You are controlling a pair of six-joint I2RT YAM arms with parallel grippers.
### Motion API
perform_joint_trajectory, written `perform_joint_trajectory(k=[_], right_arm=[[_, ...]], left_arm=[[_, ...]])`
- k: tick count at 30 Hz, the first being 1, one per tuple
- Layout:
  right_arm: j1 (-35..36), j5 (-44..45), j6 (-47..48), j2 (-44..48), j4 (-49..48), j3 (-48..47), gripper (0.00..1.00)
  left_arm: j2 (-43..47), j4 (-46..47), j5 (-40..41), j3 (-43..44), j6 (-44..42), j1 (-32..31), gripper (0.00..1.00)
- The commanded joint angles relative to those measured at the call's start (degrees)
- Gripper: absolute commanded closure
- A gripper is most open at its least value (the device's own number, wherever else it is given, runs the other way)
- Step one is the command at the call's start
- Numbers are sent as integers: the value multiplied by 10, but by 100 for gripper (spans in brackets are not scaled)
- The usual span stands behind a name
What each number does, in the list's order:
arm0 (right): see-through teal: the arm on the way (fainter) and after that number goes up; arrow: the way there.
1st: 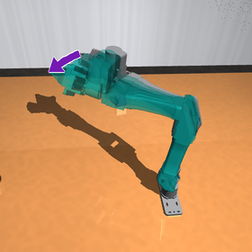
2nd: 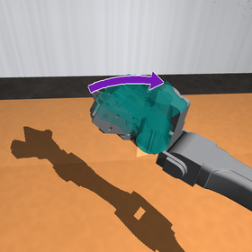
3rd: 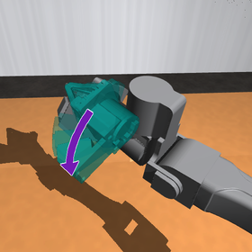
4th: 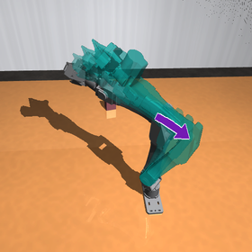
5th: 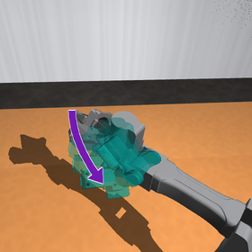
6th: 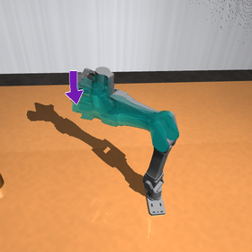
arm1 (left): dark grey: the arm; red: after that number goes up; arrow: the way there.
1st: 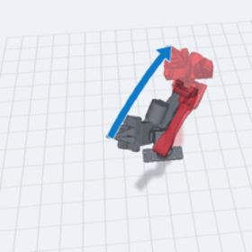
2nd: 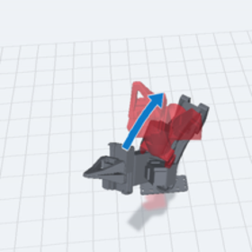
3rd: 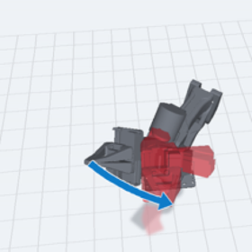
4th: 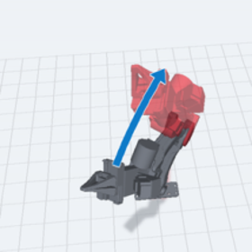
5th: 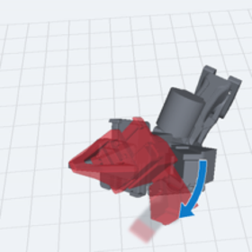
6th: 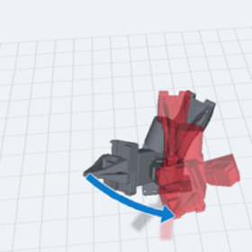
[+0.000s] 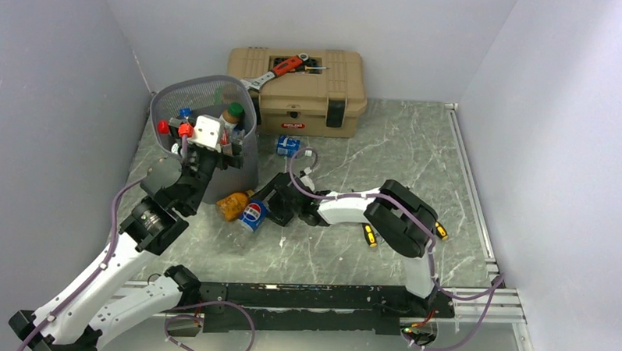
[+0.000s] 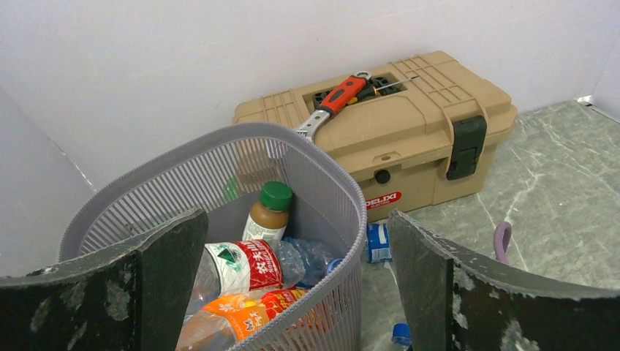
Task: Put the plastic bottles in the bin
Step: Pick up the plastic bottle at the center of the board.
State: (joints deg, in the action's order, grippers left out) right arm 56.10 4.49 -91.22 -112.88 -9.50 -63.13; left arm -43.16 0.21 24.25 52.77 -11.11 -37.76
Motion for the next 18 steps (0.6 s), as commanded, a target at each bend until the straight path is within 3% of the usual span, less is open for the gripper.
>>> perform_joint_trajectory(k=[1,9,18], right_arm=[[2,9,26,-24,19,35,24],[3,33,124,40,3,92,47],[1,109,281,233,-10,205,73]], left_arm=[[-1,19,-5,9,11,-3,2],[0,16,-7,9,10,-5,2],[3,16,-6,8,4,-13,2]])
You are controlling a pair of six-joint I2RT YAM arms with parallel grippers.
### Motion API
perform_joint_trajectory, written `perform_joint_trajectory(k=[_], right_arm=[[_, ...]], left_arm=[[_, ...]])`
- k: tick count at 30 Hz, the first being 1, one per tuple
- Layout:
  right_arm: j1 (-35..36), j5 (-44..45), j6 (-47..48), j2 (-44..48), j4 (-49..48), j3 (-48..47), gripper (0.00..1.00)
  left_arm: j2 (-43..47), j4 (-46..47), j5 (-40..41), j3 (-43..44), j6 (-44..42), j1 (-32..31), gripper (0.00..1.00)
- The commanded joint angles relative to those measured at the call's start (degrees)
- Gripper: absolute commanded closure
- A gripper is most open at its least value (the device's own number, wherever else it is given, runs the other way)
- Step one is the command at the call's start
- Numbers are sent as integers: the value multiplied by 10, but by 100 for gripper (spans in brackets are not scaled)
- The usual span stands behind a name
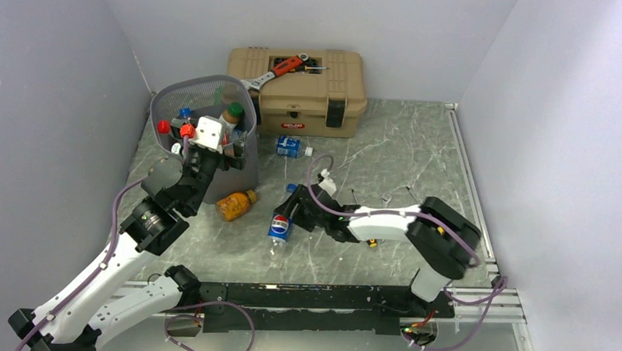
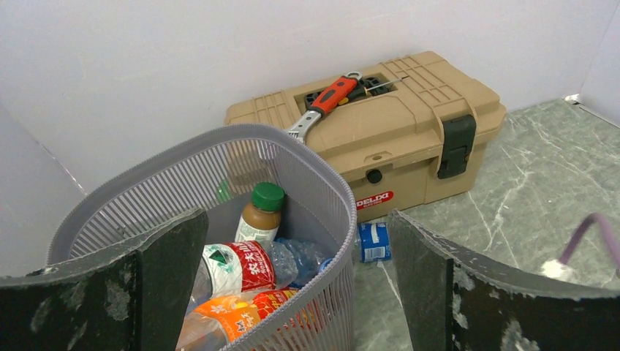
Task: Put the plastic bottles in the bin
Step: Pick up the plastic bottle at the center of the board, then place the plastic bottle in the trash bin.
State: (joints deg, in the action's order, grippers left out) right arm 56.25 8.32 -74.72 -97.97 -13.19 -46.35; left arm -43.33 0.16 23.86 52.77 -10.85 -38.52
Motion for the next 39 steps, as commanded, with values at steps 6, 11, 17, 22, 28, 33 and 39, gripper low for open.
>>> perform_joint_trajectory(k=[6,11,17,22,28,33,39], right_arm=[[0,120,292,228,49,82,80],[0,55,448,346,-28,152,100],[2,44,513,497,-32,212,100],[4,25,568,610,-14,224,100],[5,55,640,653,44,198,100],[6,96,655,669,-5,222,100],[10,7,681,680,-80,258,100]], left_arm=[[2,11,-8,12,0,-11,2],[-6,2,-24,17,0,-16,2],[-7,6,-9,19,34,-18,1],[16,35,-76,-3,41,-18,0],[7,0,-129,34,69,-18,0],[-40,-75,-328,85,78,-20,0],[-99,-94,-531,118,102,-25,1]])
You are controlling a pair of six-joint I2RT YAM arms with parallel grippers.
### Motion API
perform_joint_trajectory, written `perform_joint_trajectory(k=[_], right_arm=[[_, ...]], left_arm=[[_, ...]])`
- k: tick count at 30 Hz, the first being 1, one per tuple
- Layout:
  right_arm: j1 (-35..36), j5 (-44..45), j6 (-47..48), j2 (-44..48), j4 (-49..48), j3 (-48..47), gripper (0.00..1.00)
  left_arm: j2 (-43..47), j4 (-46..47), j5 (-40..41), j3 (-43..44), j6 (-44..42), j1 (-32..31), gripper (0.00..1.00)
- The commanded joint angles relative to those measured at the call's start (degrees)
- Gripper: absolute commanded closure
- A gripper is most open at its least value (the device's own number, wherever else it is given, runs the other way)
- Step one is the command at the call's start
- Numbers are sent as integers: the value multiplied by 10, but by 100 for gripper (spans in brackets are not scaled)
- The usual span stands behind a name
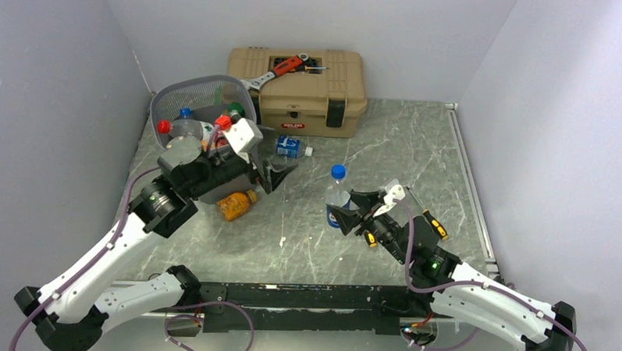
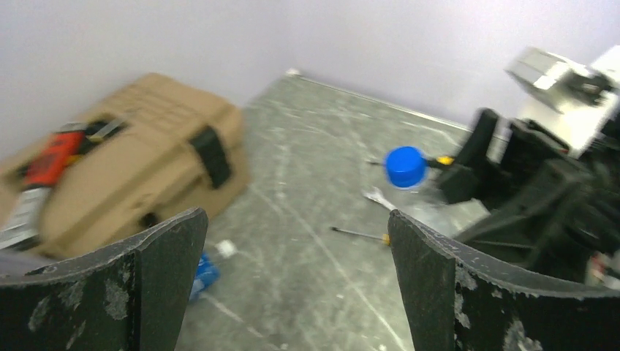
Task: Put the plastic bottles in the bin
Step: Place the plastic bottle in the trash bin.
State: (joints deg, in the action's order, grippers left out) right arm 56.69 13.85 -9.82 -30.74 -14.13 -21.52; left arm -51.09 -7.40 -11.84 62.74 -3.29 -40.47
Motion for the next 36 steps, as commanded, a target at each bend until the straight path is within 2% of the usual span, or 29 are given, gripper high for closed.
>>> perform_joint_trajectory(k=[1,8,12,16,20,25,31,34,36], right_arm=[[6,-59,32,5,-68,5,100],[28,-87,38,-22,-76,-15,100],[52,-85,66,-43,-88,-27,100],[88,-38,127,-67,-94,-35,100],[103,-22,141,-72,-130,-26,100],[105,-15,131,-79,-157,-24,100],[108,-7,123,-77,-177,-18,100],[110,-8,121,-83,-181,-18,100],[113,-8,121,-87,-186,-18,100]], left_arm=[[-26,-11,-196,16,29,-6,1],[-59,12,-270,10,70,-7,0],[-77,2,-276,18,81,-13,2],[-86,-7,-272,28,95,-19,3],[-84,2,-259,22,102,-23,5],[-89,2,-264,27,104,-27,18],[-96,3,-261,28,107,-35,23],[-98,29,-262,16,121,-38,36],[-101,32,-262,16,127,-40,38]])
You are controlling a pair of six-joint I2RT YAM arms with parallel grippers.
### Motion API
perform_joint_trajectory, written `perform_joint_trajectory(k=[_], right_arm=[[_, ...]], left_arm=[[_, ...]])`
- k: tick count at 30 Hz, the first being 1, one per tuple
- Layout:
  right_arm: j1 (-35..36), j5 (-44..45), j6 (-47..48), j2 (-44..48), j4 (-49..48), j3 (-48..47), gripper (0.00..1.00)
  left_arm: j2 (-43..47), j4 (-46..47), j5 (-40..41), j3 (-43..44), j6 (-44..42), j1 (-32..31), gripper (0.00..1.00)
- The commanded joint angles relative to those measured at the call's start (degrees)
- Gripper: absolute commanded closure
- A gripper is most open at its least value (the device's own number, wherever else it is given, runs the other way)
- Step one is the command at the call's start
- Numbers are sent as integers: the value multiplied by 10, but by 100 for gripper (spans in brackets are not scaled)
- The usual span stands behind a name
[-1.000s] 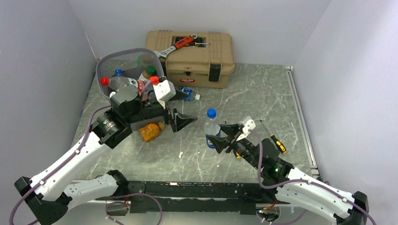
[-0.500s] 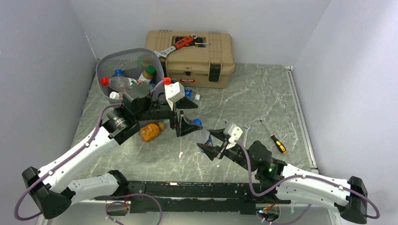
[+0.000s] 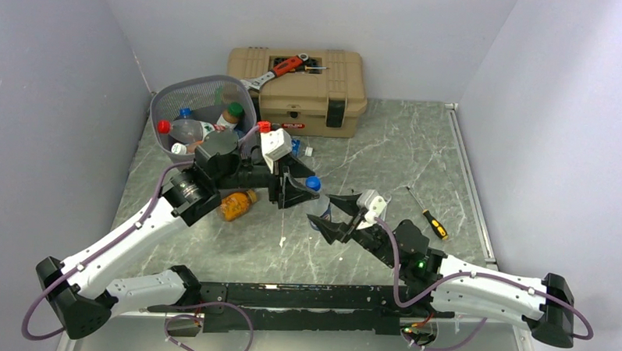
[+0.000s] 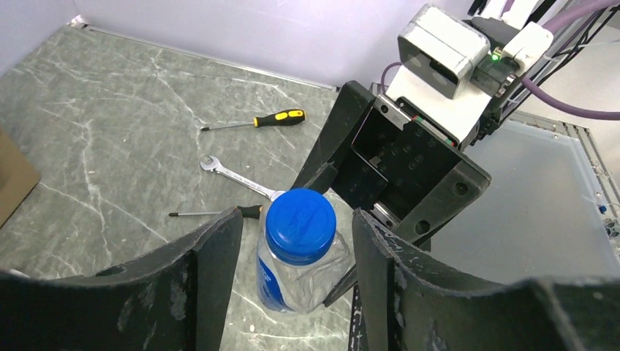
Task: Put the plastic bottles in the bin
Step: Place the plastic bottle in the trash bin.
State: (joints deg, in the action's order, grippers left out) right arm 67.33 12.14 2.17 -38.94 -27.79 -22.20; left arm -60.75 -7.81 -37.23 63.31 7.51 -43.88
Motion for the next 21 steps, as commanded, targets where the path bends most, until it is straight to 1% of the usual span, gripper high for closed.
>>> perform_joint_trajectory(k=[1,3,6,7,9,11,13,16,17,18,19,21], right_arm=[[9,9,2,-7,-51,-12,100],[12,9,2,-10,-54,-13,100],[16,10,2,-16,-56,-14,100],[17,12,2,-17,-57,-14,100],[19,13,2,-20,-60,-14,100],[20,14,1,-21,-63,-14,100],[21,16,1,-21,-66,-13,100],[22,21,1,-17,-71,-11,100],[23,21,0,-16,-72,-10,100],[23,22,0,-15,-73,-10,100],[23,23,-1,-15,-73,-10,100],[24,24,-2,-13,-72,-9,100]], left_arm=[[-6,36,-5,12,21,-6,39],[-5,38,-1,12,22,-6,42],[-3,51,-4,5,28,-7,64],[-5,53,-6,5,30,-7,65],[-13,42,-12,11,31,-8,62],[-19,29,-13,20,27,-10,53],[-24,20,-15,25,23,-13,47],[-27,15,-13,26,20,-19,46],[-27,14,-12,27,18,-20,48],[-28,14,-12,26,18,-22,53],[-28,14,-11,26,17,-23,59],[-27,16,-10,25,16,-25,75]])
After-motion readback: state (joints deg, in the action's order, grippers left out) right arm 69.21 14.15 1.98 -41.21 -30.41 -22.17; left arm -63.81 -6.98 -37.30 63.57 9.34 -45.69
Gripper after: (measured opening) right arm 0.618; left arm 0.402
